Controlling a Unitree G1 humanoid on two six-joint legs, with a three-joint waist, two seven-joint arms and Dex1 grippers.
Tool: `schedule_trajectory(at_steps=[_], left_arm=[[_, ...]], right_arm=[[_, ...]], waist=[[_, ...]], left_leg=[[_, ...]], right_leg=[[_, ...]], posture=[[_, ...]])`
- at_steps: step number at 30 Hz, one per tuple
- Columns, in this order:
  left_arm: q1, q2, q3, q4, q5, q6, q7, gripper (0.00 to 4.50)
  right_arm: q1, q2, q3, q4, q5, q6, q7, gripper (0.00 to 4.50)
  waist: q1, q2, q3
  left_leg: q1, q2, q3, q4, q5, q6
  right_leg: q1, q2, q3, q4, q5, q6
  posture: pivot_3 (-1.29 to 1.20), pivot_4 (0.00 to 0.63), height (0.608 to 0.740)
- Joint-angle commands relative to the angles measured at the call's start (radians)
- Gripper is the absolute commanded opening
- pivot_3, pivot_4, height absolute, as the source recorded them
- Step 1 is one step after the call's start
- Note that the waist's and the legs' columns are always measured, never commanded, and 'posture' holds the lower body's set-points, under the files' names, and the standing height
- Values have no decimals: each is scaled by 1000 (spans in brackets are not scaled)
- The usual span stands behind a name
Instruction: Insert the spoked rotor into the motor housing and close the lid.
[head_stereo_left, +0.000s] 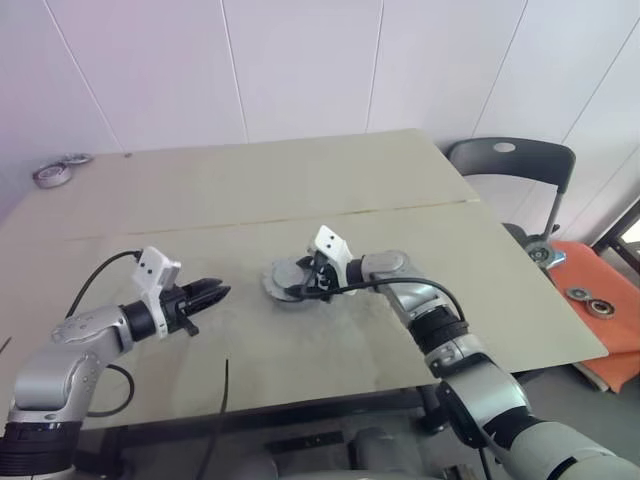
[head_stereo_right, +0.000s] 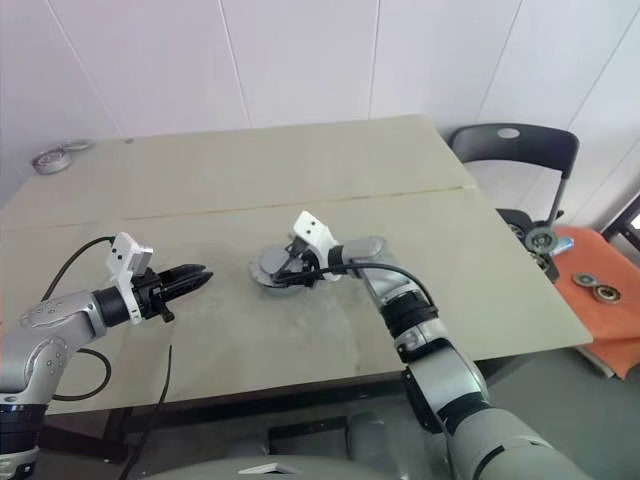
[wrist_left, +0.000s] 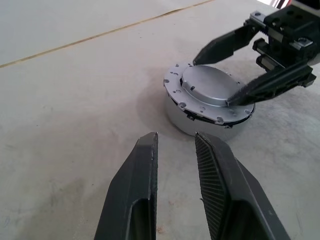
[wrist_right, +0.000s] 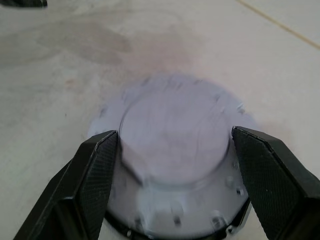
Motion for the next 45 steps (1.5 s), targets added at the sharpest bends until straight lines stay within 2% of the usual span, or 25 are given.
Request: schedule_trajectory(at_steps=[1,13,14,16,28,37,45], left_arm=[[-9,9,22,-15,4,-15,-1,1228],[4,11,35,-29,0,-11,11,1228],[5,10,36,-29,0,-11,12,1228],[5,11,38,-30,0,-12,14,1228],[-9,2,25,-18,3,-18,22,1228],[-23,-7,12,-9,9,-22,27,1228],[-19,-12,15,-13,13,-20,29,1228]], right_arm=[[-28,12,2,20,-5,-22,-18,3803],[-28,26,6,67,-2,-47,-6,3803],[-28,25,7,70,-4,-52,-4,3431],[-31,20,12,78,-12,-58,-2,3066],[-87,-17,-12,123,3,-66,55,3064],[-189,-28,-109,142,131,91,171,3064],[-208,-57,-65,191,88,24,224,3064]], waist=[[-2,0,0],[-2,0,0],[-2,0,0],[-2,0,0],[0,0,0],[-1,0,0],[-1,0,1]], left_leg=[[0,0,0,0,0,0],[1,0,0,0,0,0],[1,0,0,0,0,0],[1,0,0,0,0,0],[1,0,0,0,0,0],[0,0,0,0,0,0],[-1,0,0,-1,0,0]], right_leg=[[0,0,0,0,0,0],[1,0,0,0,0,0],[1,0,0,0,0,0],[1,0,0,0,0,0],[1,0,0,0,0,0],[0,0,0,0,2,1],[-1,0,0,-1,2,2]], posture=[[0,0,740],[0,0,740],[0,0,740],[0,0,740],[0,0,740],[0,0,740],[0,0,740]])
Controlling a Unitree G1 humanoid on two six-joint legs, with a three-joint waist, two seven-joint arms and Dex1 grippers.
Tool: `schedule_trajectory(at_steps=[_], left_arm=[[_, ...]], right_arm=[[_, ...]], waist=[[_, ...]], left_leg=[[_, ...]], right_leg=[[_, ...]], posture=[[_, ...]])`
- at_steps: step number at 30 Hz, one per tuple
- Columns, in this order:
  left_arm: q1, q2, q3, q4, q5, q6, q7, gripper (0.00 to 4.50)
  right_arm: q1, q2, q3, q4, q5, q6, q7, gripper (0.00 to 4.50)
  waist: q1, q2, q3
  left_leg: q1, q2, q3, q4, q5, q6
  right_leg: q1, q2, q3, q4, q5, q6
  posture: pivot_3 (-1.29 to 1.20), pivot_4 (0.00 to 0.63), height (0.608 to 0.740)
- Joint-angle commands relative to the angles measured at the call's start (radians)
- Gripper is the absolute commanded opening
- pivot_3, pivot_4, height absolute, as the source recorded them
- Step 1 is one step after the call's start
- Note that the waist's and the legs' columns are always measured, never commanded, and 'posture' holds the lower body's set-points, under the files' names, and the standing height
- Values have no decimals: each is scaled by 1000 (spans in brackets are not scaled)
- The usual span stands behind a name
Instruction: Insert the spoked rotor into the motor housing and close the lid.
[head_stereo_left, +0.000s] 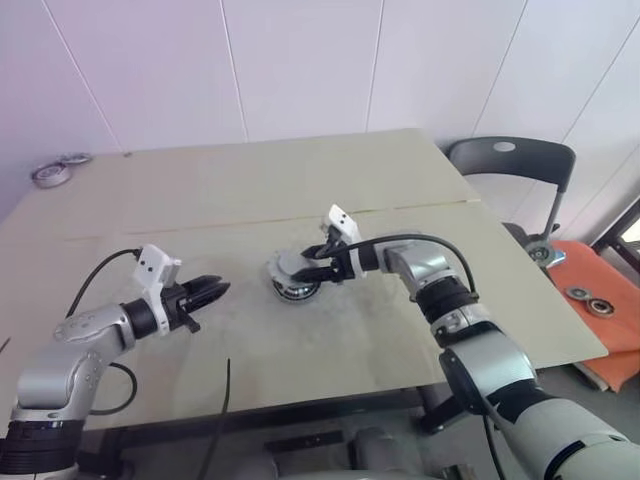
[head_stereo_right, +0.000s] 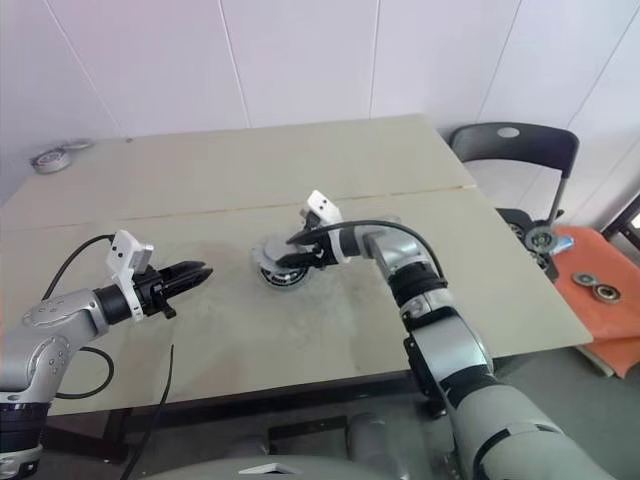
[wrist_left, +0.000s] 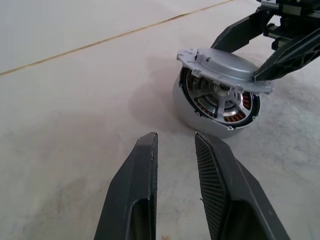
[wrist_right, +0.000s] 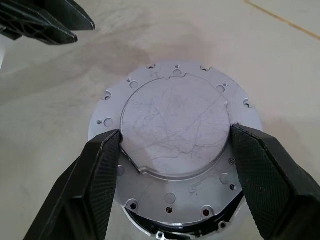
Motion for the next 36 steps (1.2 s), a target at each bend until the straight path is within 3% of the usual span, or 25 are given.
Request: schedule_trajectory(at_steps=[1,19,36], left_arm=[[-8,0,16,-15,5,-15,4,1228],[18,-4,25,-48,-6,-4,20,1228],[40,-6,39,-73,-15,5,34,1228]], right_arm=[[-43,-6,-1,-3,-1,-42,36,3064],[-55,50,91,199,-130,-206,75,3064],[-130,76,52,352,-179,-300,55,3064]], waist=[[-1,0,0],[-7,0,0],[-31,-1,-1]], left_leg=[[0,0,0,0,0,0],[1,0,0,-1,0,0],[4,0,0,1,0,0]], right_leg=[[0,0,0,0,0,0],[0,0,0,0,1,0],[4,1,1,2,-1,0]], posture=[[0,0,740],[0,0,740],[0,0,740]])
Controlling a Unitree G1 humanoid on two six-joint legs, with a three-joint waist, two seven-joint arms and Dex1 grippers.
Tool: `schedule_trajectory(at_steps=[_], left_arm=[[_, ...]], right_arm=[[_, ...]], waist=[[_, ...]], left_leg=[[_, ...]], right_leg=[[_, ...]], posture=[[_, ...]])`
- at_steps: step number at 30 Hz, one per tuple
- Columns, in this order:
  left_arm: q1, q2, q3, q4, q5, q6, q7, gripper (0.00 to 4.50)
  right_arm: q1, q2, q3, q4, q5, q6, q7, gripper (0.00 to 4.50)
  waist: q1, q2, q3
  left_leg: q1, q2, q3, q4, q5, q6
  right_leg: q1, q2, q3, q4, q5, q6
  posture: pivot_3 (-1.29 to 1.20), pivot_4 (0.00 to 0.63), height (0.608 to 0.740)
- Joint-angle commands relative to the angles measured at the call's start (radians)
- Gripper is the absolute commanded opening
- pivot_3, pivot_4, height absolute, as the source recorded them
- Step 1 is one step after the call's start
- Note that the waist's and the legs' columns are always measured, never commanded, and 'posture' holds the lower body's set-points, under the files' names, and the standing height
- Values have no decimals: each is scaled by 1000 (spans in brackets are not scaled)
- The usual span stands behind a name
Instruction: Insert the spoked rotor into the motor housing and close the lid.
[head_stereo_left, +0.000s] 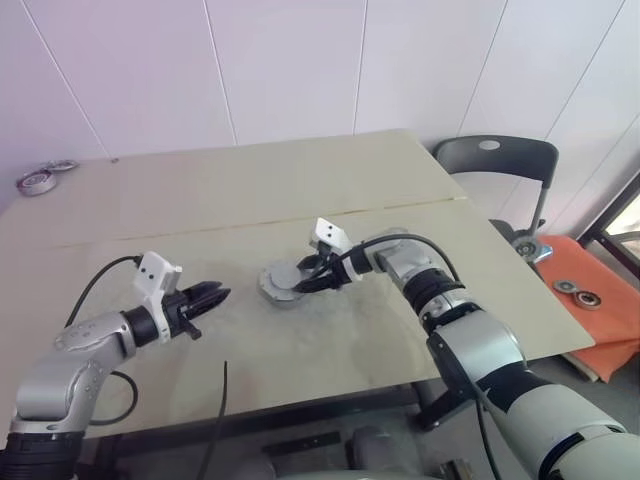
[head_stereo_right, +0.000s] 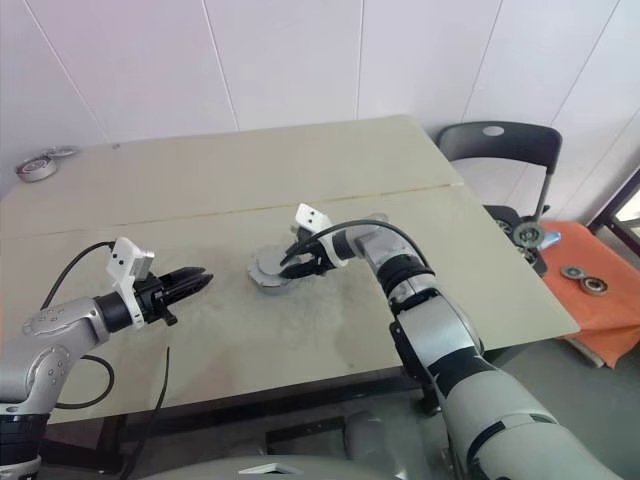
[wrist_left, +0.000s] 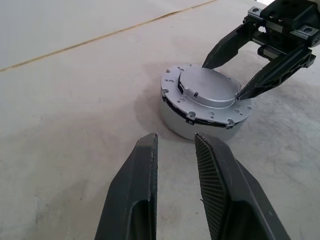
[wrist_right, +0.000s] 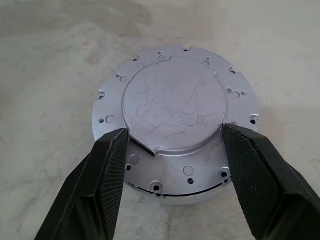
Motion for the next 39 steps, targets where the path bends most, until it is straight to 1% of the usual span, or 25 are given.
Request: schedule_trajectory(at_steps=[1,2,5,7,9,13,16,23,26,30,35,39], left_arm=[[-13,8,29,-22,-8,-2,3,1228],[-15,9,27,-20,-8,-2,3,1228],[-17,9,24,-16,-7,-5,2,1228],[-21,7,21,-13,-6,-6,2,1228],[-24,5,18,-9,-5,-7,2,1228],[-26,1,14,-8,-4,-8,3,1228],[-22,-2,13,-10,-3,-7,5,1228],[-18,-5,15,-15,-6,-5,12,1228],[-13,-6,18,-21,-9,-4,14,1228],[-4,-7,21,-29,-11,-3,18,1228],[6,-8,23,-33,-13,-5,22,1228],[6,-10,20,-31,-14,-7,24,1228]], right_arm=[[-12,15,2,12,-13,3,11,3064],[-15,16,-4,9,-6,12,22,3064],[-39,14,-46,-22,59,114,135,3064],[-58,9,-76,-64,114,211,226,3064],[-69,4,-103,-120,165,300,287,3064],[-65,2,-126,-193,208,373,284,3064],[-49,4,-124,-220,208,377,247,3064],[-19,36,-120,-261,194,308,100,3064],[38,43,-66,-344,152,254,46,3064],[108,43,-44,-475,169,312,20,3064],[194,49,-17,-599,138,317,-111,3064],[216,59,-31,-637,151,321,-191,3064]], waist=[[0,0,0],[0,0,0],[1,0,0],[1,0,0],[3,1,1],[4,1,1],[4,1,1],[3,1,1],[4,1,1],[6,1,1],[6,1,1],[6,1,1]], left_leg=[[0,0,0,0,0,0],[0,0,0,0,0,0],[0,0,0,0,0,0],[-1,0,0,0,0,0],[-3,0,0,0,0,0],[-3,0,0,0,0,0],[-3,0,0,0,0,0],[-4,0,0,-1,0,0],[-4,0,0,-1,0,0],[-4,0,0,-1,0,0],[-4,0,0,-1,0,0],[-4,0,0,-1,0,0]], right_leg=[[0,0,0,0,0,0],[0,0,0,0,0,0],[0,0,0,0,0,0],[-1,0,0,0,1,0],[-3,0,0,0,2,0],[-3,0,0,0,2,0],[-3,0,0,0,1,1],[-3,0,0,0,1,1],[-4,0,0,-1,1,1],[-4,0,0,-1,1,1],[-4,0,0,-1,1,1],[-4,0,0,-1,0,1]], posture=[[0,0,740],[0,0,740],[0,0,740],[0,0,740],[0,0,740],[0,0,740],[0,0,740],[0,0,740],[0,0,740],[0,0,740],[0,0,740],[0,0,740]])
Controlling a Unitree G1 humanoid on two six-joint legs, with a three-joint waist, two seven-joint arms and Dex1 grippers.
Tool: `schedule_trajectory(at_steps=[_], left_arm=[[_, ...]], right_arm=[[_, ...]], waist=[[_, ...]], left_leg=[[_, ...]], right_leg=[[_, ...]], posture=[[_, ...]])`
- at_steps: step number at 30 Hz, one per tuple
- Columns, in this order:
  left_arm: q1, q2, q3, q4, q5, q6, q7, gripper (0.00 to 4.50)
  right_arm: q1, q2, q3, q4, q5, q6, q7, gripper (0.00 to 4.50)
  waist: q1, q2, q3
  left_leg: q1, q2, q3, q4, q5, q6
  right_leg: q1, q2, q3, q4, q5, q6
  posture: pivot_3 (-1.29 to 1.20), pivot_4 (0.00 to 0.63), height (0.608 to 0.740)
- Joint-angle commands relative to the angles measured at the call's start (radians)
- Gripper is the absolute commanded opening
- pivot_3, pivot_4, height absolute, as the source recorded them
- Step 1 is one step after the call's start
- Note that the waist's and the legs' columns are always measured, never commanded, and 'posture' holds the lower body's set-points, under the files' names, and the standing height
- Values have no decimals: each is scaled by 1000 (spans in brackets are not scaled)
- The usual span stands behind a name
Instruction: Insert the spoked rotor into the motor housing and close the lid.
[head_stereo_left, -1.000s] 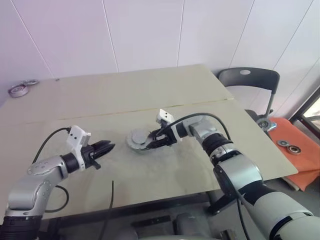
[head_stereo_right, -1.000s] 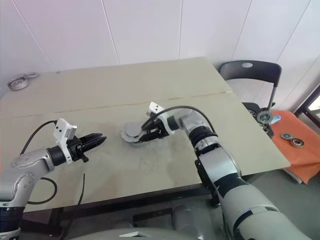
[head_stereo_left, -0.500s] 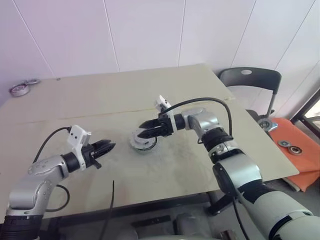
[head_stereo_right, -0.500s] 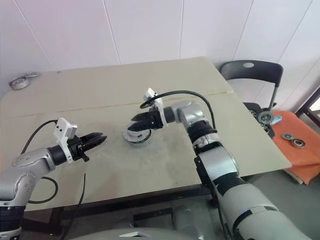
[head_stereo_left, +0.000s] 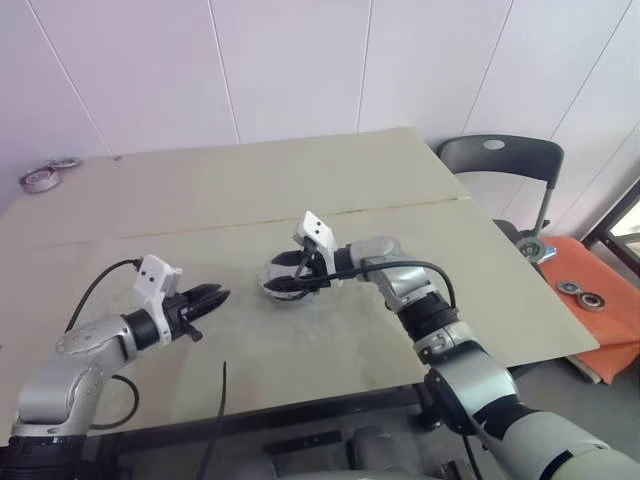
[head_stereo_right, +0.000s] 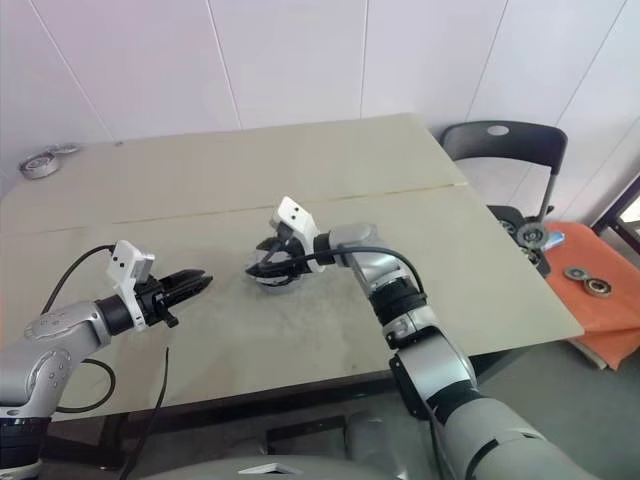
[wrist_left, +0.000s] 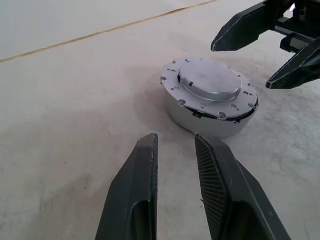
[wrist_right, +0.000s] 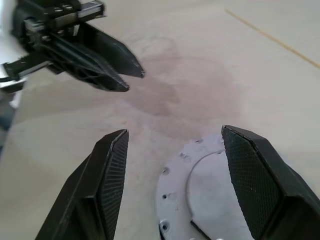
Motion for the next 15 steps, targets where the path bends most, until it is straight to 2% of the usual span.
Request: schedule_trajectory(at_steps=[1,4,13,15], left_arm=[[-13,-1,21,-27,-6,-9,0,1228],[-23,4,24,-19,-6,-11,-3,1228],[-22,21,37,-14,-5,-11,-20,1228],[-22,22,37,-12,-4,-12,-21,1228]], right_arm=[[-9,9,-12,-50,-6,-31,-82,3064],[-3,15,-11,-29,-18,-60,-142,3064],[34,12,5,-63,-3,-44,-156,3064],[45,7,10,-82,6,-44,-136,3693]], waist=[[0,0,0],[0,0,0],[0,0,0],[0,0,0]], left_leg=[[0,0,0,0,0,0],[0,0,0,0,0,0],[0,0,0,0,0,0],[0,0,0,0,0,0]], right_leg=[[0,0,0,0,0,0],[0,0,0,0,0,0],[0,0,0,0,0,0],[0,0,0,0,0,-1]], posture=[[0,0,740],[0,0,740],[0,0,740],[0,0,740]])
